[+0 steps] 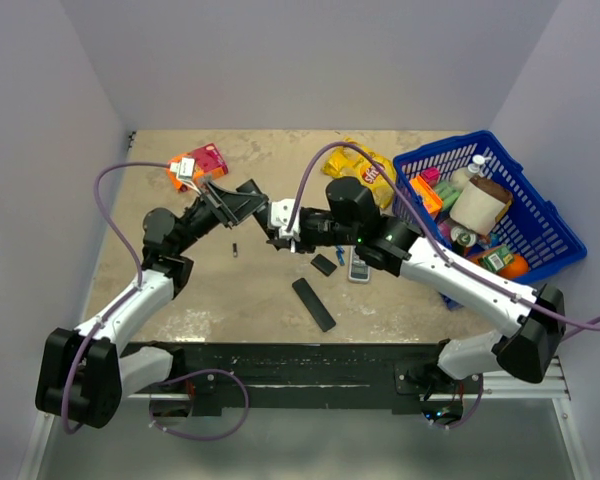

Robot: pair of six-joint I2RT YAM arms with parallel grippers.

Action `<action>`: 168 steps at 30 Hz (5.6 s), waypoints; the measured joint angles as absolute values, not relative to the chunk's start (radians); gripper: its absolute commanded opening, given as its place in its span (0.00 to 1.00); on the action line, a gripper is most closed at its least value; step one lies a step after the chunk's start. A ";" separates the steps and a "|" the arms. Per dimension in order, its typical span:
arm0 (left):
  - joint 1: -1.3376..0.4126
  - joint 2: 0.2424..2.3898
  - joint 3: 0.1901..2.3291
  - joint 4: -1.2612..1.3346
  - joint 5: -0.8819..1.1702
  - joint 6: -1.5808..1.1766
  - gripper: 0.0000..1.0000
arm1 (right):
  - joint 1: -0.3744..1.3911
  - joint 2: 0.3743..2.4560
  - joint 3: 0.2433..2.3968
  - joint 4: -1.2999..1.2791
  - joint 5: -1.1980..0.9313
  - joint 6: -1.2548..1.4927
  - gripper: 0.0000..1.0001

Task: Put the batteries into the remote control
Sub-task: Load the battery into the remote control.

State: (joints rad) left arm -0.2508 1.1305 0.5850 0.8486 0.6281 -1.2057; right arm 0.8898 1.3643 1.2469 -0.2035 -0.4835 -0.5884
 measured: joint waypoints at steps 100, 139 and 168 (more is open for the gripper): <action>-0.249 1.145 0.586 0.544 0.505 -1.036 0.00 | 0.916 1.704 1.634 -0.683 -0.101 -0.118 0.22; -0.250 1.145 0.525 0.562 0.417 -1.135 0.00 | 0.913 1.705 1.594 -0.625 -0.099 -0.088 0.18; -0.250 1.137 0.525 0.530 0.376 -1.131 0.00 | 0.925 1.707 1.553 -0.551 -0.061 -0.075 0.27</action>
